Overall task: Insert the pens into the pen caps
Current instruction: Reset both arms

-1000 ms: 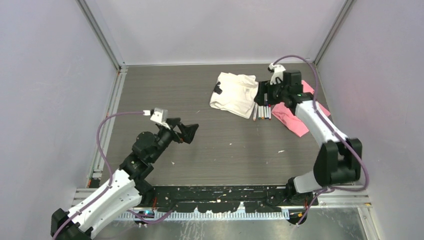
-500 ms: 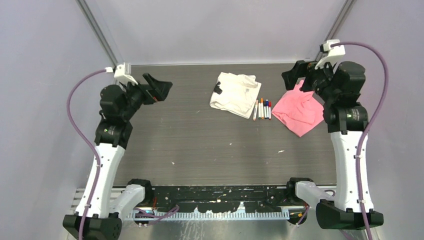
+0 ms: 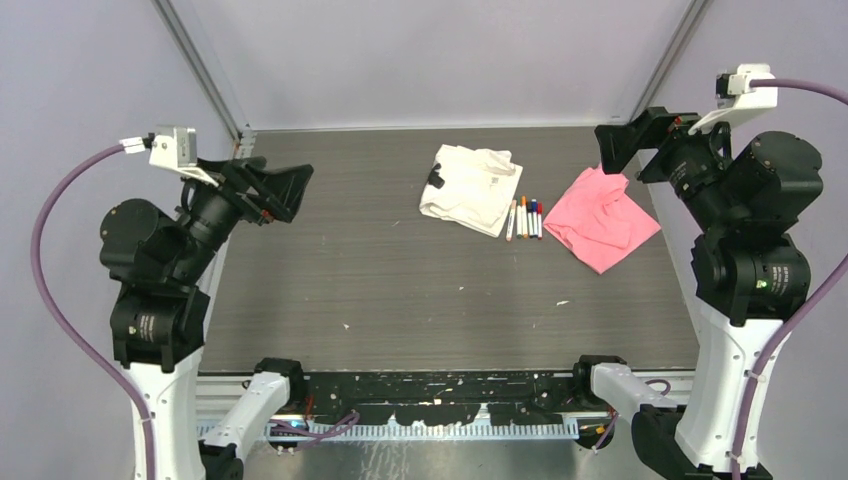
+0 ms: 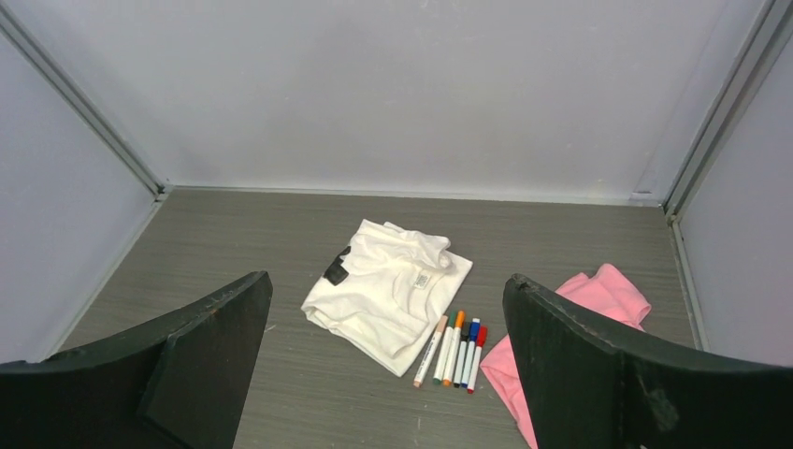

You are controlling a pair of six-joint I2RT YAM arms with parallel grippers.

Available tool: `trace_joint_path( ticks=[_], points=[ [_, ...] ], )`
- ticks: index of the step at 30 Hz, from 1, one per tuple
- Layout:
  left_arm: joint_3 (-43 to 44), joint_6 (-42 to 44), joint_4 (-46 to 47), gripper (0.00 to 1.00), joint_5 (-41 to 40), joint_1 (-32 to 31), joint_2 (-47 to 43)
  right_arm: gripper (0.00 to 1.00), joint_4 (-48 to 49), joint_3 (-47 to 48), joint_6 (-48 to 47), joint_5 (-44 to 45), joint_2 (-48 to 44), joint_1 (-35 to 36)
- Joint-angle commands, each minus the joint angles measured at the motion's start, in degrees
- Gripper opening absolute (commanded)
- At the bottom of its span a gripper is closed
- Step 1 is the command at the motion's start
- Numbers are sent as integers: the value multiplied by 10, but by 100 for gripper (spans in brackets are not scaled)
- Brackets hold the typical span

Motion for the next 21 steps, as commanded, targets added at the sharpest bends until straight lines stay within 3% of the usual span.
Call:
trace_joint_path(
  ticks=[1, 21],
  points=[
    [28, 34, -59, 100, 23, 3, 1, 100, -33, 46, 9, 4, 3, 2],
    [-30, 42, -39, 100, 91, 3, -32, 100, -49, 46, 5, -39, -8, 2]
  ],
)
